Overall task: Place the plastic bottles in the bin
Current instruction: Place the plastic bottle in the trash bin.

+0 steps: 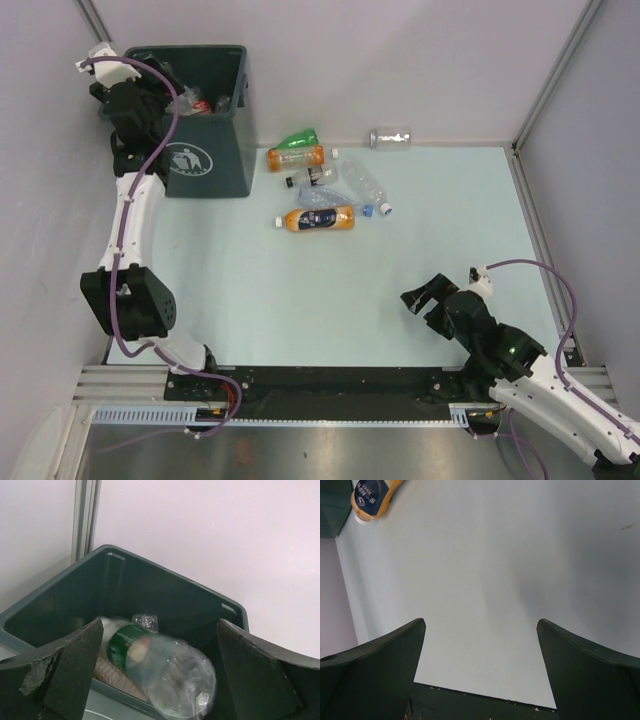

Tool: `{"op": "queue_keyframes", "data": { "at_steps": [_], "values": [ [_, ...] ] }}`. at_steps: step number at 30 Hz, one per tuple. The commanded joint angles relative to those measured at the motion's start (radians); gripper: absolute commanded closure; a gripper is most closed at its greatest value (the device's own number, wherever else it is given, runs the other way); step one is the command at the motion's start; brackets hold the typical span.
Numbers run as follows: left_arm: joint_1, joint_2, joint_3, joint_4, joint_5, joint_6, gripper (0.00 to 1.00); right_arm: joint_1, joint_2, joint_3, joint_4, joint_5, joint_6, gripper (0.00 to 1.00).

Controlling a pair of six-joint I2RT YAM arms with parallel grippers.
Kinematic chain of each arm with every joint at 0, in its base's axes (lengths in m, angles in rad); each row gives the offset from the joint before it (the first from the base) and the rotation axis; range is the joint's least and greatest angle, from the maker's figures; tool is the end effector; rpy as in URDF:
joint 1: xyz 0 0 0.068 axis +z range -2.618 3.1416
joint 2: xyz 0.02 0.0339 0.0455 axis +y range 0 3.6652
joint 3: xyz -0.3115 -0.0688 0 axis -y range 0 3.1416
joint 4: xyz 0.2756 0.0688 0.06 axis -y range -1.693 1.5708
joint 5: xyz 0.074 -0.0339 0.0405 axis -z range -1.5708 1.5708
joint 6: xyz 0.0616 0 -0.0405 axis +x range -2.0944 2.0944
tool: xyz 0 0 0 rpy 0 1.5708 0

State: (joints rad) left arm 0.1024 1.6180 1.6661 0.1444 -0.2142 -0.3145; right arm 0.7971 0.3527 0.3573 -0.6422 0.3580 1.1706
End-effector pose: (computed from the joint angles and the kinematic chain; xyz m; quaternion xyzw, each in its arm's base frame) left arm 0.4352 0.0579 0.5235 -0.2116 0.6015 -0.0136 0.7702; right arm 0.0915 0.0628 0.2040 0.2419 0.8487 0.2805 0.3776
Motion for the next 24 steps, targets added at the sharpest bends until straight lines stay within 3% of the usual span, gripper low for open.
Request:
{"op": "queue_keyframes", "data": {
  "at_steps": [1, 11, 17, 20, 24],
  "values": [
    [0.013, -0.006, 0.035, 0.057, 0.058, -0.023, 0.00, 0.001, 0.006, -0.003, 0.004, 0.012, 0.001, 0.00],
    [0.013, -0.084, 0.003, 0.031, 0.176, -0.023, 0.00, 0.001, 0.005, -0.003, 0.009, 0.003, 0.004, 0.00],
    [-0.001, -0.179, -0.107, -0.032, 0.249, -0.115, 0.00, 0.001, 0.008, -0.003, -0.004, 0.012, 0.014, 0.00],
    [-0.052, -0.263, -0.233, 0.004, 0.242, -0.115, 0.00, 0.002, 0.009, -0.003, 0.001, 0.012, 0.014, 0.00],
    [-0.203, -0.378, -0.386, 0.038, 0.171, -0.072, 0.00, 0.002, 0.015, -0.003, 0.003, -0.001, 0.009, 0.00]
  ]
}}
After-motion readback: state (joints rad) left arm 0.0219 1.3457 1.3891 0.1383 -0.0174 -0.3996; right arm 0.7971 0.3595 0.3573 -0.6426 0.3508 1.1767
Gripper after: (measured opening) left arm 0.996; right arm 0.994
